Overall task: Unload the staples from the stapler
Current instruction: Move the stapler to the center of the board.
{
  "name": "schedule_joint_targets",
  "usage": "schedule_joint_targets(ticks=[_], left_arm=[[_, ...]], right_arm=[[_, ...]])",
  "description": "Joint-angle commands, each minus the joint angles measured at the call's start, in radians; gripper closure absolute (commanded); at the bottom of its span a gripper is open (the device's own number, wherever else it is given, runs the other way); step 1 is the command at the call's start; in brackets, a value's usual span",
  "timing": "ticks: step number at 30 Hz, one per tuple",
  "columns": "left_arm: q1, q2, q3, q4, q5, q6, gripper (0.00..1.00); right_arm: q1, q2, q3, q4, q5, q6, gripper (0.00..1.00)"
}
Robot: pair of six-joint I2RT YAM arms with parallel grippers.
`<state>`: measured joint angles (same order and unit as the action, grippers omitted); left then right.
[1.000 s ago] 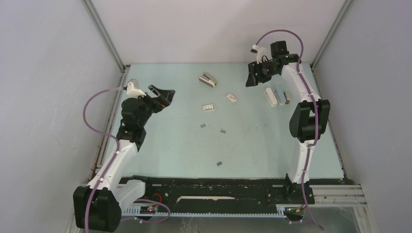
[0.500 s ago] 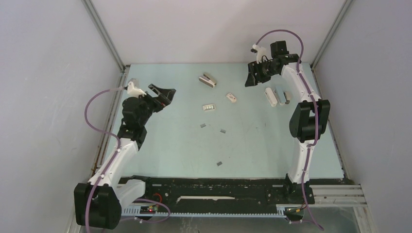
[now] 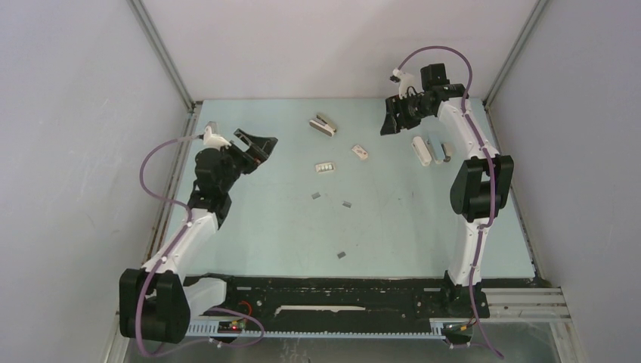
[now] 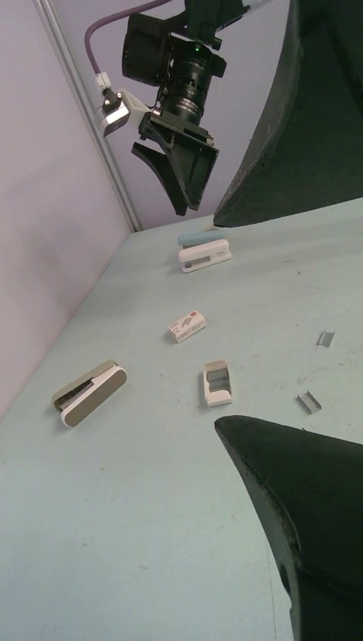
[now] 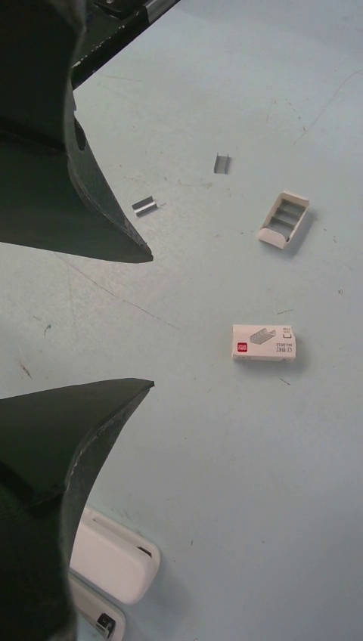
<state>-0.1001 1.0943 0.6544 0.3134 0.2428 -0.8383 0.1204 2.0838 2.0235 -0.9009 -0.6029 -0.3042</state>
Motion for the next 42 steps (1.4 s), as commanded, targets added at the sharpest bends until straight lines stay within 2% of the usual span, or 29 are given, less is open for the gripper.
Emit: schedule_joint_targets(ticks=[1,9,13,22,25,31,37,40,42], left_arm=[[0.008,0.033,0.016,0.079,0.038,-0.054,0.0],[0.007,0.116,0.02,0.143,0.068,-0.131,0.0],[-0.004,0.204,0.049,0.182,0.084,-0.199,0.0],[-0.077,0.494,0.292,0.176,0.091,-0.304,0.03],[-0.096,0.609,0.41,0.078,0.06,-0.326,0.06],[-0.105,0.865,0.769,-0.207,-0.02,-0.348,0.13],[-0.11,1.131,1.191,-0.55,-0.051,-0.413,0.24],[-0.113,1.243,1.374,-0.671,-0.073,-0.458,0.34],[-0.117,1.309,1.484,-0.744,-0.093,-0.48,0.36]], right_arm=[[0.007,0.005,0.048,0.003,-0.02,0.018,0.33],[0.007,0.009,0.05,0.006,-0.038,0.028,0.33],[0.008,0.015,0.053,0.008,-0.052,0.039,0.33],[0.006,0.021,0.049,0.024,-0.108,0.064,0.33],[0.004,0.021,0.044,0.03,-0.126,0.071,0.33],[-0.008,0.008,0.011,0.061,-0.168,0.093,0.32],[-0.02,-0.009,-0.027,0.094,-0.193,0.107,0.32],[-0.03,-0.018,-0.054,0.116,-0.207,0.116,0.32],[-0.041,-0.021,-0.066,0.13,-0.219,0.122,0.31]])
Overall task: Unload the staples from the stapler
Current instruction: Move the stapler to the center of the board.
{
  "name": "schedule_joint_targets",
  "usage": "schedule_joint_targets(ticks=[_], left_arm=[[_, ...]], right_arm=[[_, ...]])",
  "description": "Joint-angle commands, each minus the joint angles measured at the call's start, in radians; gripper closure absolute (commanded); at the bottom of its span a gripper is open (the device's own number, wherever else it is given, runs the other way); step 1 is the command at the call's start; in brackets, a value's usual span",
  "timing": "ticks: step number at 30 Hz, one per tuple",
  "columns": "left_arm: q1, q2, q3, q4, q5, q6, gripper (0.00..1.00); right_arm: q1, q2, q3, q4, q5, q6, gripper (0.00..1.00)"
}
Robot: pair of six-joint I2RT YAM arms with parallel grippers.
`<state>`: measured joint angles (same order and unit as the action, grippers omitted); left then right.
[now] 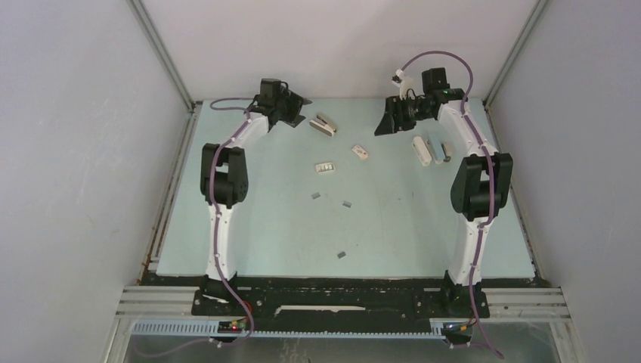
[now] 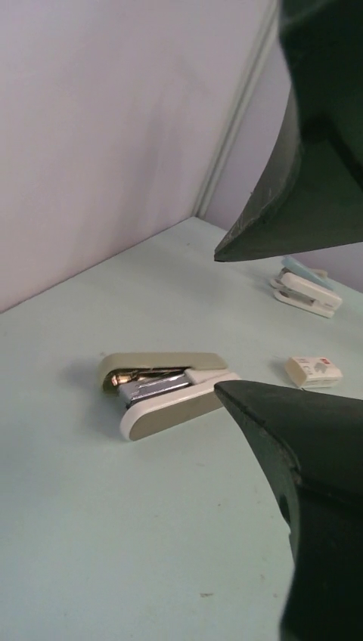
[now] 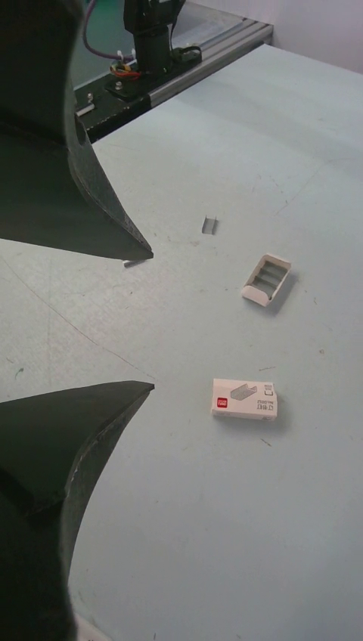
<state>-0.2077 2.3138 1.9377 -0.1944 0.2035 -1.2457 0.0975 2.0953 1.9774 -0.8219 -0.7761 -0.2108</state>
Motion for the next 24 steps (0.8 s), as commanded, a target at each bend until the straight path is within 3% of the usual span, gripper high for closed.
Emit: schedule_joint_targets(ticks=[1,9,17,24], left_arm=[[-0.01,0.119,0.242,-0.258,-0.06,-0.086,0.38],[-0.026,0.264,0.402,-0.283,-0.065,-0.227,0.44],[-0.044,0.33,0.463,-0.302,-0.054,-0.306,0.44],[-0.048,0.339,0.474,-0.304,-0.052,-0.327,0.51]], right_arm=[[-0.022,-0.033,-0.024,0.056,-0.053,0.032,0.31],[-0.064,-0.017,-0.029,0.084,-0.105,0.067,0.3],[-0.08,-0.005,-0.029,0.101,-0.133,0.086,0.29],[-0.084,-0.005,-0.028,0.113,-0.148,0.1,0.3]])
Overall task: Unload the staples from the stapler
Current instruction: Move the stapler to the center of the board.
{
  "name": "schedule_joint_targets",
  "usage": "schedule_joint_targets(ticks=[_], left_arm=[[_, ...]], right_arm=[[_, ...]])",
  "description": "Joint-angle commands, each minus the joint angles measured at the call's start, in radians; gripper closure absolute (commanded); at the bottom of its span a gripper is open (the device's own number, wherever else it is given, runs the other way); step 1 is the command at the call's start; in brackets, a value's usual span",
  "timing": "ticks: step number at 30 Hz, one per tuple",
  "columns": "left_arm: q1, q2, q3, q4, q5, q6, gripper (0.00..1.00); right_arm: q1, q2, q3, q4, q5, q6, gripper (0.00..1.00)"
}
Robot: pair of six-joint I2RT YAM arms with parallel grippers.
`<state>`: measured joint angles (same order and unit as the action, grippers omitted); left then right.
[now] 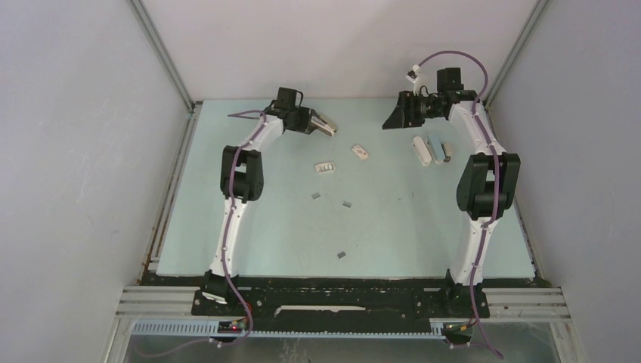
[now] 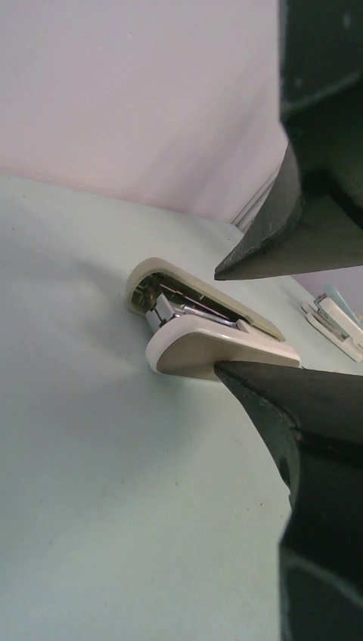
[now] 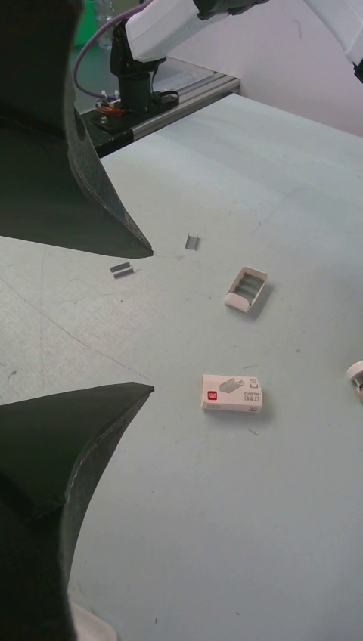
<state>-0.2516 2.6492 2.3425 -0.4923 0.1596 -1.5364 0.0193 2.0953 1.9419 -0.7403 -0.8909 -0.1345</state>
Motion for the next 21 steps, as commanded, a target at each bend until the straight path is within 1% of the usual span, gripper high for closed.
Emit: schedule_joint_targets(ticks=[1,2,5,12,15,21], left_arm=[[-0.005,0.005,0.07,-0.005,-0.008,-0.038,0.54],[-0.005,0.006,0.07,-0.004,-0.007,-0.04,0.56],[-0.005,0.011,0.074,0.0,-0.005,-0.045,0.6],[-0.006,0.016,0.082,-0.001,-0.003,-0.049,0.62],[-0.006,0.022,0.096,-0.011,0.003,-0.053,0.68],[-0.009,0.027,0.107,-0.02,0.011,-0.056,0.73]], right_arm=[[-0.005,-0.004,0.008,0.033,-0.036,0.026,0.29],[-0.005,-0.005,0.009,0.034,-0.038,0.028,0.29],[-0.006,-0.008,0.012,0.036,-0.039,0.03,0.3],[-0.012,-0.012,0.012,0.038,-0.044,0.035,0.3],[-0.012,-0.013,0.012,0.043,-0.049,0.041,0.3],[-0.012,-0.019,0.015,0.055,-0.055,0.05,0.29]])
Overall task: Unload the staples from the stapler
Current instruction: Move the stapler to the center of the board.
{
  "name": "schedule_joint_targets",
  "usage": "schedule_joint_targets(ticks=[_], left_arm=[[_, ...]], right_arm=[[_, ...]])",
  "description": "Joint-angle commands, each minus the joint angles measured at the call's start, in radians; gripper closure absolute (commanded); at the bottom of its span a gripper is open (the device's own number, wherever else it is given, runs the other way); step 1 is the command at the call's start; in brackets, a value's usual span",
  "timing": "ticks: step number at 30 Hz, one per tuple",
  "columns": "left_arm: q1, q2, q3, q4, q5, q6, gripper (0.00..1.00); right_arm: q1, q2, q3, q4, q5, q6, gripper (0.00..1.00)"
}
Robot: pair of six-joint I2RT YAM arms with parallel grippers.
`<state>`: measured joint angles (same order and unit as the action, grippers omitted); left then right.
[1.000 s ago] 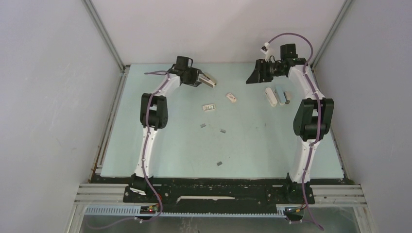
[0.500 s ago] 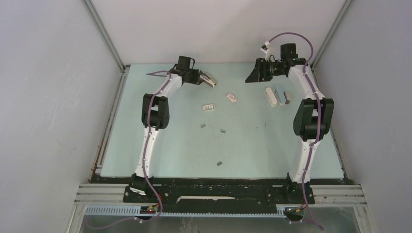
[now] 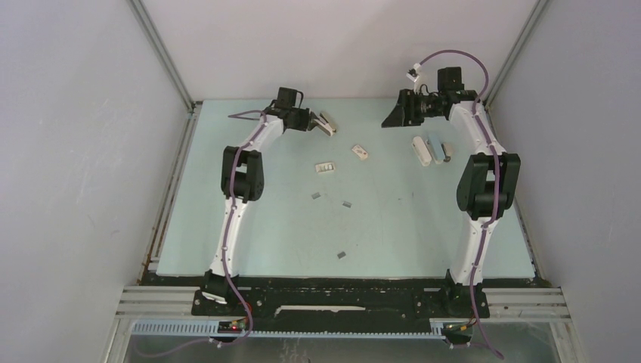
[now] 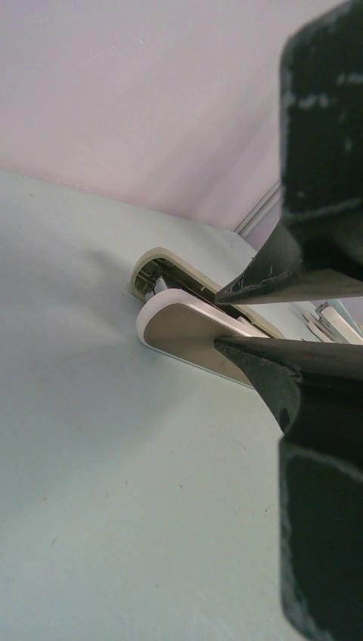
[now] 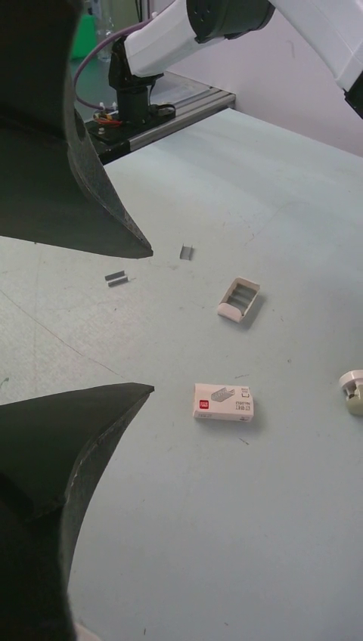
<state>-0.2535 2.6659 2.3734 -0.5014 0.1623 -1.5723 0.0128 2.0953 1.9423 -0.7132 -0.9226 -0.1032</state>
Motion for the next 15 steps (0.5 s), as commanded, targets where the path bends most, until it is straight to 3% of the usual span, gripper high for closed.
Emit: schedule_joint_targets(ticks=[1,10,15], left_arm=[[-0.008,0.009,0.076,-0.012,0.008,-0.019,0.74],[-0.009,-0.003,0.069,-0.009,0.024,0.011,0.76],[-0.003,-0.043,0.027,-0.003,0.042,0.068,0.63]], right_arm=[[-0.005,-0.019,0.014,0.032,-0.023,0.02,0.3],[0.053,0.092,0.149,0.054,-0.016,0.044,0.29],[0.106,0.248,0.319,0.094,-0.004,0.207,0.29]])
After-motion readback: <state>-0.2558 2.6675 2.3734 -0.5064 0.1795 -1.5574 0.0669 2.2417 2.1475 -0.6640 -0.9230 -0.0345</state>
